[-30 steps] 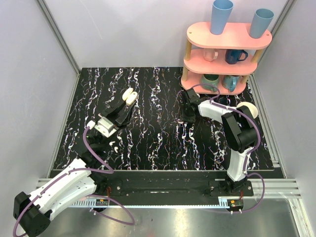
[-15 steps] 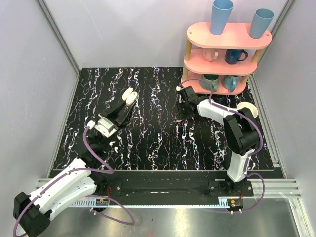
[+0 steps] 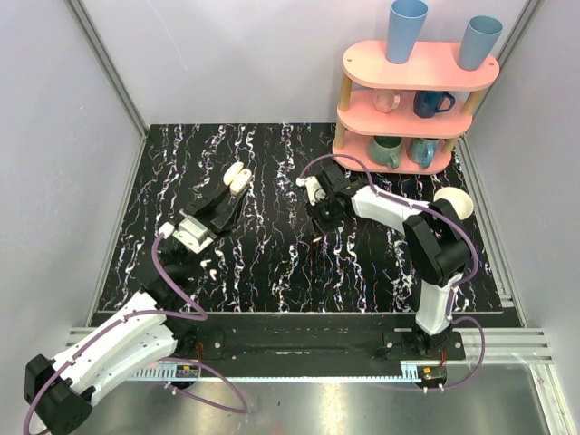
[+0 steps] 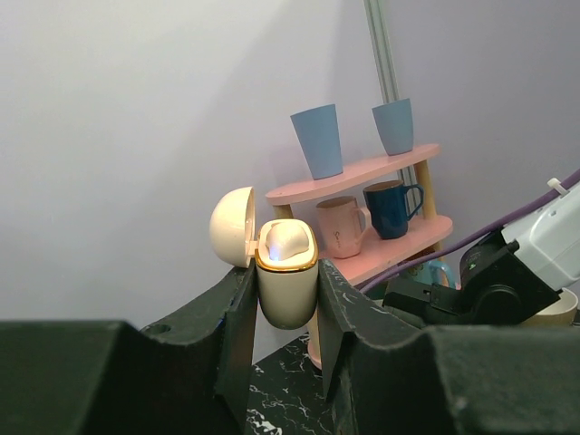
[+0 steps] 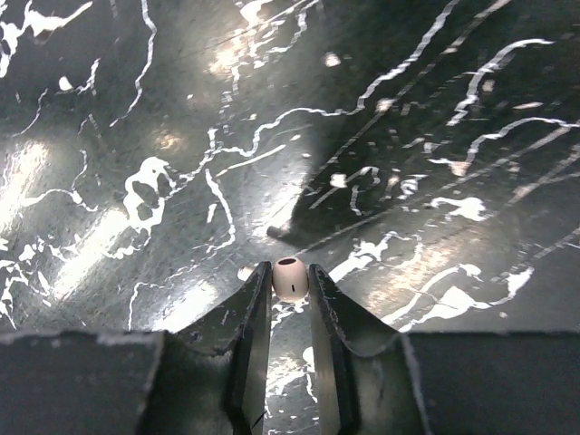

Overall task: Insert the wireless bluetooth earbuds into the charging case
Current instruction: Adjust the right earbud at the center of the board.

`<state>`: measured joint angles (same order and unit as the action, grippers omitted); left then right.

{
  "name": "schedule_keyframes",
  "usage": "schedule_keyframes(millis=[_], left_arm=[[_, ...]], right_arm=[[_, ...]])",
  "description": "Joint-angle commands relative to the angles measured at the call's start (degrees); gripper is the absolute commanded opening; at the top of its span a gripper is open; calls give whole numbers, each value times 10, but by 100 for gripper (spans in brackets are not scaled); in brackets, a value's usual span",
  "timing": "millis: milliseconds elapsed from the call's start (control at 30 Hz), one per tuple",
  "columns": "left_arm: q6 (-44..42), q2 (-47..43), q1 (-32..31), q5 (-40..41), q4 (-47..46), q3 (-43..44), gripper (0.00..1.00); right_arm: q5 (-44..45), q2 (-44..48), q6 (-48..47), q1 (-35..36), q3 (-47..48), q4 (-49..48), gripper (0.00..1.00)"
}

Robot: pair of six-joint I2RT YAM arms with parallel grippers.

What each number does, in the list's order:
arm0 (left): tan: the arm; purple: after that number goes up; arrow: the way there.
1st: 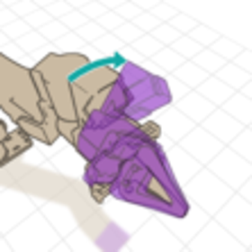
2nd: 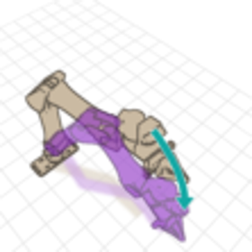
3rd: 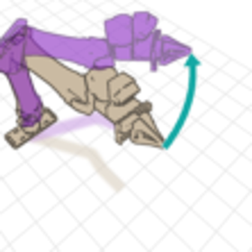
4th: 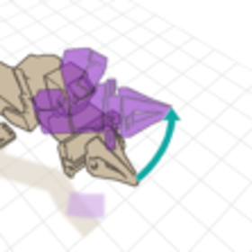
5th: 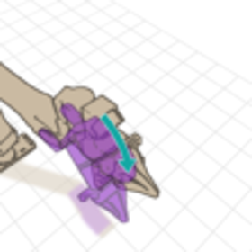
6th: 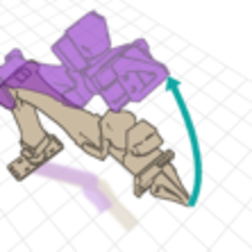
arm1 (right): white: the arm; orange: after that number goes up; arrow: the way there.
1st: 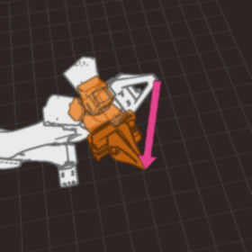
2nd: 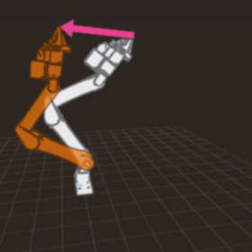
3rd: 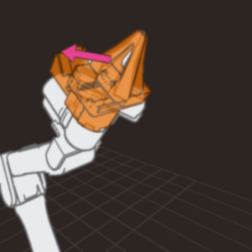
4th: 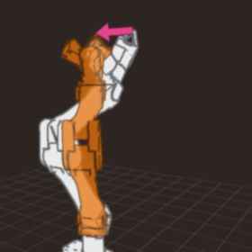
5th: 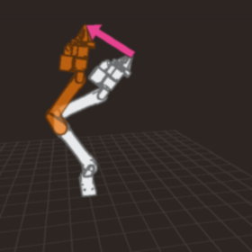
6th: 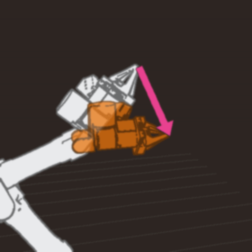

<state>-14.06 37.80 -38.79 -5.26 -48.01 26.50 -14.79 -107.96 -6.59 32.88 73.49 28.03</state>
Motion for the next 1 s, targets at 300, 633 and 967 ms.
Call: schedule_keyframes(millis=[300, 633, 967], left_arm=[[-15, -14, -2, 17, -12, 3, 0], [-12, -14, -2, 18, -11, 3, 0], [-5, -3, -2, 17, -15, 4, 0]], right_arm=[[6, -20, -36, 25, 30, 36, 38], [63, 24, 129, 24, 18, -25, 50], [263, 66, 457, 79, 4, 42, 48]])
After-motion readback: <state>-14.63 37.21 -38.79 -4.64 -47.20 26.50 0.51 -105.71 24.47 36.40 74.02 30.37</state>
